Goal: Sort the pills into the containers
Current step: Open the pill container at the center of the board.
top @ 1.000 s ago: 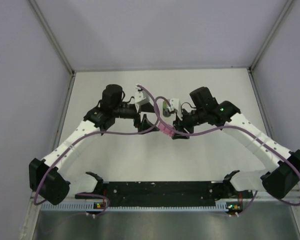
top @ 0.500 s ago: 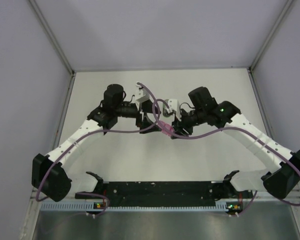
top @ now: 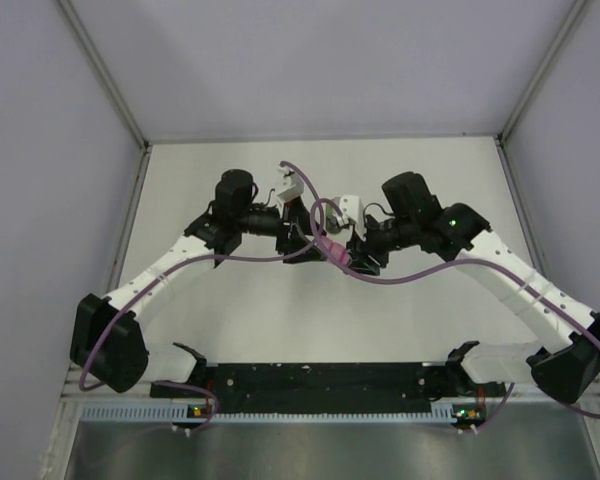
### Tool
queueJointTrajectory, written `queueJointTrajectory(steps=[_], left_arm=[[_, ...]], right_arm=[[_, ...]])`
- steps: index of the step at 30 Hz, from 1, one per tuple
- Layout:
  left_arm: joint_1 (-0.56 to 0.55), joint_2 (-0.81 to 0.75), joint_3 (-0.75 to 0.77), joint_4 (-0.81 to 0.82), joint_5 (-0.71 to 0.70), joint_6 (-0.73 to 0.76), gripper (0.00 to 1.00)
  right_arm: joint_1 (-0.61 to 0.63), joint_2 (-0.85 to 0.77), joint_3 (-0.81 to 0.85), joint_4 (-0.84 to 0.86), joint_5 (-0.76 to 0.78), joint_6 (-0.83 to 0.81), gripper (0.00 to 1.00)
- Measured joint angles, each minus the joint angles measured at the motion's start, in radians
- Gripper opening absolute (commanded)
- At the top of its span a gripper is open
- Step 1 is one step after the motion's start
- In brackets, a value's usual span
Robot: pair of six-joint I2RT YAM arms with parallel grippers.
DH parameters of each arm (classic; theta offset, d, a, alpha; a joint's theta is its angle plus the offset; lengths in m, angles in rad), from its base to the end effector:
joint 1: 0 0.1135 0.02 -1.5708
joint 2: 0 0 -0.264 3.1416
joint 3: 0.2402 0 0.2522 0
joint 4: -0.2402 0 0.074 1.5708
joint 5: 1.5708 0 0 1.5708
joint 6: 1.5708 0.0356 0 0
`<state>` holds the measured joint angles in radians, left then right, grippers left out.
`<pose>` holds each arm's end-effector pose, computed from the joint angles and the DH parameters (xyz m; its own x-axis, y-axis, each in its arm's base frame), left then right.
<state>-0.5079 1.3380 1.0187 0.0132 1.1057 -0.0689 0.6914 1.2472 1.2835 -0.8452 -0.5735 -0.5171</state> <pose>0.2434 -0.1719 0.3233 -0.3290 0.1478 -0.9327 0.9424 -0.0125 -0.3343 0.1806 0.1745 0.3575 -0.0771 -0.6029 -0.7941 -0.9919 0.1269 0.0000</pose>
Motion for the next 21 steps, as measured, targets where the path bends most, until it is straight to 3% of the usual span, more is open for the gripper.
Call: queueJointTrajectory(steps=[15, 21], left_arm=[[0.0, 0.0, -0.016, 0.058, 0.032, -0.038, 0.54], [-0.001, 0.0, -0.019, 0.071, 0.043, -0.045, 0.35]], right_arm=[[0.0, -0.005, 0.001, 0.0, 0.004, 0.002, 0.18], [0.0, -0.002, -0.01, 0.007, -0.002, 0.007, 0.16]])
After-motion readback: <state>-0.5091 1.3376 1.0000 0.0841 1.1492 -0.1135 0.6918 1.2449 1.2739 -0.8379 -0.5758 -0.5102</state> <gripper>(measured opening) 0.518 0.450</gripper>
